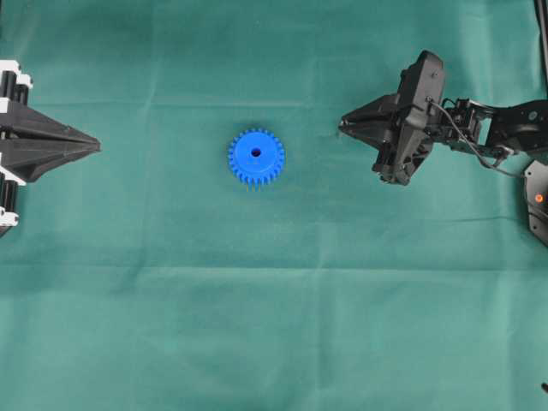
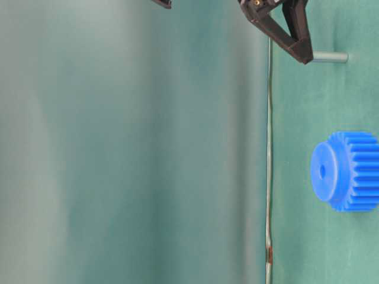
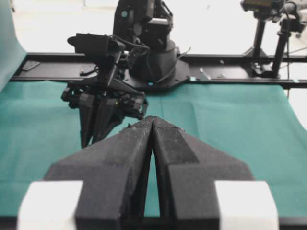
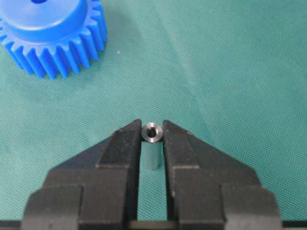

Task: Insert the shaft placed at a random location into the center hole of the medium gear at another random location.
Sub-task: 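Lift the shaft upright with the right gripper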

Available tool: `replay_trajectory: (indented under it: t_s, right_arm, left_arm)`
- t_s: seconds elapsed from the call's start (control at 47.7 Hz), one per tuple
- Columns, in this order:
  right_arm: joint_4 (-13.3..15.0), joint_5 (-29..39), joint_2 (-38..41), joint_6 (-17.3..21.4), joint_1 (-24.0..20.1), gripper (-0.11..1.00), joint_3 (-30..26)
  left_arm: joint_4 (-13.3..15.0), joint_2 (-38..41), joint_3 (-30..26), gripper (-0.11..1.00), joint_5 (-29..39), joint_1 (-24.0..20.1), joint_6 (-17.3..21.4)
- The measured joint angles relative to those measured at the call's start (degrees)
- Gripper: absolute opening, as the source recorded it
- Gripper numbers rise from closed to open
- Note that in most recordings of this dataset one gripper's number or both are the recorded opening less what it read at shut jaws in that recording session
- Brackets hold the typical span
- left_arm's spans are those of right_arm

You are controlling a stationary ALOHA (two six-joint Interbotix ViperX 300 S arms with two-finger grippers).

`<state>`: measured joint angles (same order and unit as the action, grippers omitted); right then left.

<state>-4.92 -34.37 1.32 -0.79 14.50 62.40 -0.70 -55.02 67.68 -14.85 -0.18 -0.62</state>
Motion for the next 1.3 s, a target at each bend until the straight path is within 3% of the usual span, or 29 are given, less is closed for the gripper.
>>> replay_trajectory:
  t_s: [0.399, 0.86, 1.301]
  right_arm:
    - [0.00, 1.93, -1.14, 0.00, 0.00, 0.13, -1.49]
    - [0.53, 21.80, -13.18, 0.00, 0.00, 0.13, -7.29]
    - [0.79, 22.59, -14.77, 0.00, -0.09, 0.13, -7.38]
  left_arm:
    - [0.00, 0.00, -0.09, 0.00, 0.35, 0.00, 0.00]
    - [0.00, 0.00, 0.00, 0.00, 0.44, 0.00, -0.44]
    - [0.00, 0.00, 0.00, 0.00, 0.44, 0.09, -0.44]
